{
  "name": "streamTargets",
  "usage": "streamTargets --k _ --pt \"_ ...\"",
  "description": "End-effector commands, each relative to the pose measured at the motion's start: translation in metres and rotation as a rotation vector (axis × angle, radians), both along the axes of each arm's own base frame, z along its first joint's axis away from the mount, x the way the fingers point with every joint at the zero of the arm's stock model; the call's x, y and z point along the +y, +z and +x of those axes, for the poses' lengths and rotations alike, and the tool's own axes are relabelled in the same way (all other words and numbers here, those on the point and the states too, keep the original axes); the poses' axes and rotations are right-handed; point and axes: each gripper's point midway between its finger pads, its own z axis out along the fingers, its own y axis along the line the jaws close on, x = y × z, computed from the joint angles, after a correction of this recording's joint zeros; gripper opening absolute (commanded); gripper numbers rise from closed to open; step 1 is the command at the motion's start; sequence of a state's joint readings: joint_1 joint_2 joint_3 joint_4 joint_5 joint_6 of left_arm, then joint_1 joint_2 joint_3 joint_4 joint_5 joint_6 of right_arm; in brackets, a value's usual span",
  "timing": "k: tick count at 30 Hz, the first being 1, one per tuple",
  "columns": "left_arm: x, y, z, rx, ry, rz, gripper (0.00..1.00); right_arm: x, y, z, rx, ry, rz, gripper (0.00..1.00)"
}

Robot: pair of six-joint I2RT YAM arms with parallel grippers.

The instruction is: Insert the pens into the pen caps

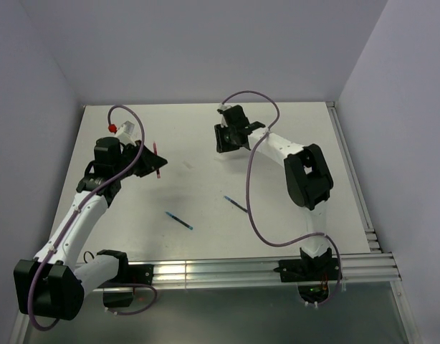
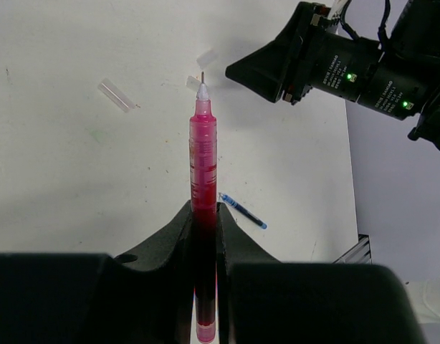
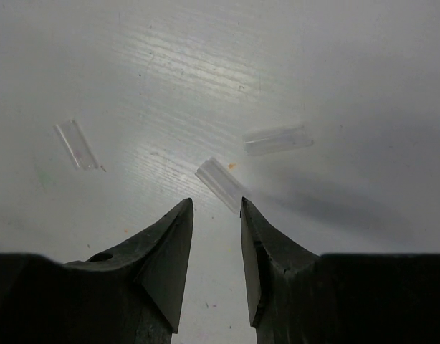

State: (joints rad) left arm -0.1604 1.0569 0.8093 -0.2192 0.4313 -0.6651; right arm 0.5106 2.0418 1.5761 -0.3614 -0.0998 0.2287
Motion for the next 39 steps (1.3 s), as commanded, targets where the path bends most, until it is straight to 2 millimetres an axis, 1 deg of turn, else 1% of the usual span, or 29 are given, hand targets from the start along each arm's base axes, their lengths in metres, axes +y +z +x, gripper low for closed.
streamTargets --k 1,2,3,10,19,24,31,39 --pt "-0.001 0.015 0.004 -0.054 -0.015 0.003 0.00 0.011 0.007 0.011 -0.040 0.057 -0.017 0.41" --pt "-0.001 0.015 0.004 -0.054 -0.015 0.003 0.00 0.014 0.006 0.012 -0.037 0.072 -0.014 0.41" --pt "-0.001 0.014 0.004 -0.051 -0.016 0.003 0.00 0.014 0.000 0.011 -0.027 0.076 -0.022 0.41" --pt "-0.001 0.013 0.005 -0.049 -0.014 0.006 0.00 0.012 -0.019 0.006 0.002 0.084 -0.067 0.40" --pt "0.001 0.013 0.004 -0.050 -0.011 0.013 0.00 0.022 -0.030 0.003 0.038 0.119 -0.030 0.41" --pt "0.000 0.013 0.004 -0.050 -0.014 0.012 0.00 0.021 -0.035 0.004 0.044 0.110 -0.037 0.41" --pt "0.000 0.013 0.004 -0.050 -0.012 0.013 0.00 0.024 -0.032 0.008 0.035 0.111 -0.032 0.41" --pt "0.000 0.013 0.004 -0.050 -0.014 0.014 0.00 0.029 -0.029 0.005 0.016 0.116 -0.053 0.41"
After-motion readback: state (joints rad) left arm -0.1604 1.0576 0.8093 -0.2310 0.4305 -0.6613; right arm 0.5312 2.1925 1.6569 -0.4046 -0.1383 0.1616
